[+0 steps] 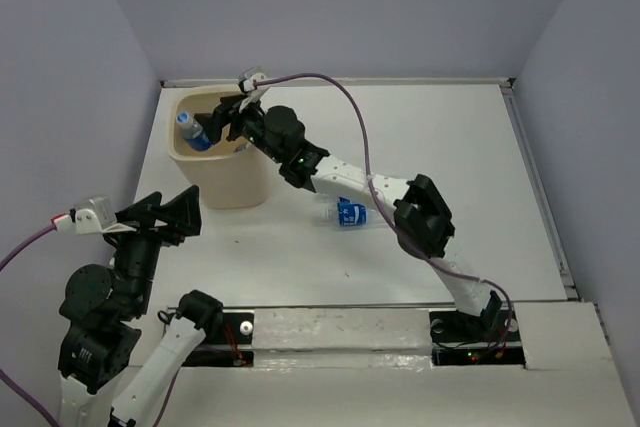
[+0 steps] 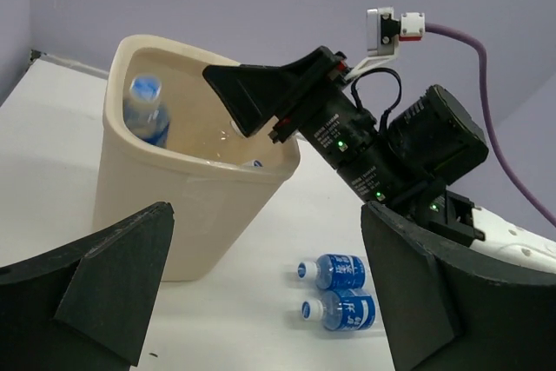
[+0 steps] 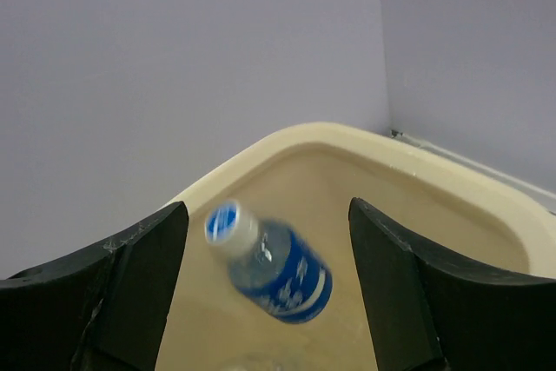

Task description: Put the plastic bottles in the bin

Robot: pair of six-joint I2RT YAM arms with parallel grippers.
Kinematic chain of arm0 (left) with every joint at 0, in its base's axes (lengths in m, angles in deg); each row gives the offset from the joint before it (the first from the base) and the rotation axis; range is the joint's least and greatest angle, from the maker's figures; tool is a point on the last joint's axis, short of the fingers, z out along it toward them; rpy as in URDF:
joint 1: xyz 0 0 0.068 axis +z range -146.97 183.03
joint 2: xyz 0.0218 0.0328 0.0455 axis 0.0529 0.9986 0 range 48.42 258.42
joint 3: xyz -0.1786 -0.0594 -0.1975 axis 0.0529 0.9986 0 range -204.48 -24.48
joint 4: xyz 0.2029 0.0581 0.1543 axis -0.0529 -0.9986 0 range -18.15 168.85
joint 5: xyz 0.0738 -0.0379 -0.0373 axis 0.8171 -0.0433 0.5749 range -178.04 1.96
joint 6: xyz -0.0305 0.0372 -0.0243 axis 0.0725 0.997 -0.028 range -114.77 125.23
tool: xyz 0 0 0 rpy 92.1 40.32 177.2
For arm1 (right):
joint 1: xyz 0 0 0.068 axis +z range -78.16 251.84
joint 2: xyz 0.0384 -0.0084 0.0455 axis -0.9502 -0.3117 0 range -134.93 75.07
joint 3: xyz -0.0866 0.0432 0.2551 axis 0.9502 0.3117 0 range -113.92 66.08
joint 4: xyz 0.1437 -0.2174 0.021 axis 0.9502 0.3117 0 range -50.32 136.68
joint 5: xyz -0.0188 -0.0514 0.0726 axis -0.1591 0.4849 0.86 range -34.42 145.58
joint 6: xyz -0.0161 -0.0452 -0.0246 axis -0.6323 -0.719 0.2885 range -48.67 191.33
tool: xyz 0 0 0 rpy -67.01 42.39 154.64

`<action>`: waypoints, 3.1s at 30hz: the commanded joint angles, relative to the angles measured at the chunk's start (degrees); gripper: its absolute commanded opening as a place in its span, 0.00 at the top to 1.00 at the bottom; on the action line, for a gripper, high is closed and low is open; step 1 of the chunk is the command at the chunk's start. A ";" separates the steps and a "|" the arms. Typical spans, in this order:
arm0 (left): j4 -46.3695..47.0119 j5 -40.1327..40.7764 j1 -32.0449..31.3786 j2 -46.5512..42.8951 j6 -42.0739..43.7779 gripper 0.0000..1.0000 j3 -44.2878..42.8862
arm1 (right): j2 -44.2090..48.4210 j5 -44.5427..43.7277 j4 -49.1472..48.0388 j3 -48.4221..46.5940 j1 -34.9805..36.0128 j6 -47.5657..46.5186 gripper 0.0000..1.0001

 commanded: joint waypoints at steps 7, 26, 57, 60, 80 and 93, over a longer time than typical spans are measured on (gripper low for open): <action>3.68 -10.49 0.35 7.98 0.56 0.02 -2.39 | 33.69 -0.46 -17.77 31.36 0.88 0.40 0.31; 20.91 4.60 -40.13 52.06 6.61 0.04 -3.35 | 97.34 -32.54 24.06 91.23 -14.32 22.10 0.60; 36.38 -9.80 -35.24 93.68 26.49 0.04 -18.12 | 116.95 -38.36 43.15 97.39 -17.66 25.53 0.35; 36.83 -11.11 -34.10 95.08 26.32 0.04 -18.03 | 117.21 -37.65 42.89 97.56 -17.66 25.36 0.35; 39.37 -16.12 -34.27 94.47 22.27 0.17 -9.95 | 105.53 -23.15 43.94 85.44 -17.66 19.30 0.17; 42.63 -13.40 -36.03 81.83 17.00 0.50 -0.46 | 98.32 -19.98 43.94 79.02 -17.66 10.42 0.18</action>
